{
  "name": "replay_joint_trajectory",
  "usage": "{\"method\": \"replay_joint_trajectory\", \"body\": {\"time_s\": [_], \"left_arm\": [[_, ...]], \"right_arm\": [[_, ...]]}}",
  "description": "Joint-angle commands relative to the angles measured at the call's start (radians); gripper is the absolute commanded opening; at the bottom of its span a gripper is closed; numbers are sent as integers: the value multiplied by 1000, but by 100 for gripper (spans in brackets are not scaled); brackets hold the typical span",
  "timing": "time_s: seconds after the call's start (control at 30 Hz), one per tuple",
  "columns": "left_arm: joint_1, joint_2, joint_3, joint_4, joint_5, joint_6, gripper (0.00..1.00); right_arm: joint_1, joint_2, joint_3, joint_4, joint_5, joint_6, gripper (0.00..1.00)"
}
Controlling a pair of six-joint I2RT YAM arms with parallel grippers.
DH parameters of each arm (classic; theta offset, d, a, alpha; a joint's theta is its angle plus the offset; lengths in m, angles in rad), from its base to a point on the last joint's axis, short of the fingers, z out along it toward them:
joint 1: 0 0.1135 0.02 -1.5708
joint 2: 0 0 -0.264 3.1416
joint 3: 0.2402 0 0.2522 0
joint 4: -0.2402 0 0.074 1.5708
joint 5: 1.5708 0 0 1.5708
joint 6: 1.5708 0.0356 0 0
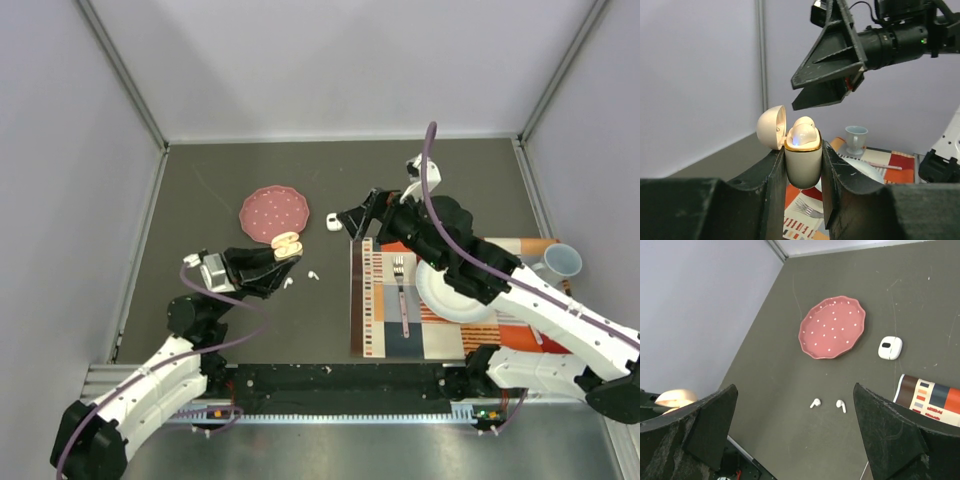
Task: Insert the wireless bluetooth earbuds into the charging case
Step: Close the charging case with the earbuds.
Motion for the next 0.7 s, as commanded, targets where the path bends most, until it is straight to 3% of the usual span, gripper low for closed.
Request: {"method": "replay_joint_trajectory", "body": {"time_s": [0.0, 0.13, 0.37, 0.67], "left_arm": [[-4, 47, -8, 151, 112, -47, 0], [-4, 129, 9, 212, 201, -61, 0], [-7, 308, 64, 329, 288, -108, 0], [-53, 442, 104, 455, 285, -134, 0]], "right_arm": [[-60, 29, 2, -5, -125, 43, 99], [-67, 46, 9, -21, -132, 109, 99], [-69, 54, -53, 117, -244, 112, 99], [-67, 146, 3, 49, -275, 101, 99]]}}
